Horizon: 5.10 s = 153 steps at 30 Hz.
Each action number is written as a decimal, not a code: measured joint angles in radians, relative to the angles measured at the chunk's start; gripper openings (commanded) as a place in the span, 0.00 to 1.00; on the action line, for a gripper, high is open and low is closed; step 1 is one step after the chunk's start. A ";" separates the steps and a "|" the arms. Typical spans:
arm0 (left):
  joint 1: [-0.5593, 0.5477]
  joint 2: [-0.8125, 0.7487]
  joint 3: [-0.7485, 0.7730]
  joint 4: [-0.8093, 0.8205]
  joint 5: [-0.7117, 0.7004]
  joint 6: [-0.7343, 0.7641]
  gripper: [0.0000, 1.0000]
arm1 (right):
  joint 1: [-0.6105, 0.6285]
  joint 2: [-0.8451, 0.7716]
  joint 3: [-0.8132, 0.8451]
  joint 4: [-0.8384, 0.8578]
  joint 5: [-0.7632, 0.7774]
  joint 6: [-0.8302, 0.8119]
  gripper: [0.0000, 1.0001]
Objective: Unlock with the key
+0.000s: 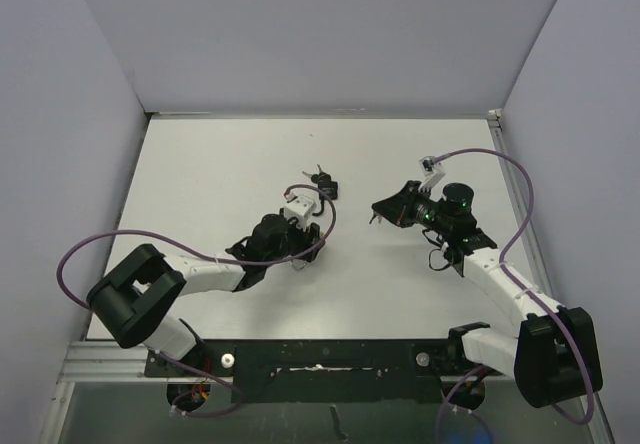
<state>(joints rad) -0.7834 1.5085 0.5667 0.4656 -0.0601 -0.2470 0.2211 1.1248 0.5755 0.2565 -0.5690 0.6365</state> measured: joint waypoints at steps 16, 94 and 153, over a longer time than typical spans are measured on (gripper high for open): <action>-0.069 0.143 -0.181 0.780 0.103 0.192 0.00 | 0.079 -0.106 -0.094 0.036 0.177 0.011 0.00; -0.165 0.096 -0.161 0.886 0.170 0.492 0.00 | 0.468 -0.242 -0.279 0.407 0.636 -0.023 0.00; -0.183 0.043 -0.141 0.847 0.064 0.486 0.00 | 0.478 -0.114 -0.271 0.597 0.639 0.023 0.00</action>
<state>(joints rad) -0.9661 1.5520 0.4255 1.3128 0.0036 0.2386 0.6991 1.0107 0.3046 0.8532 0.0700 0.6590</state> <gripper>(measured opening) 0.549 0.051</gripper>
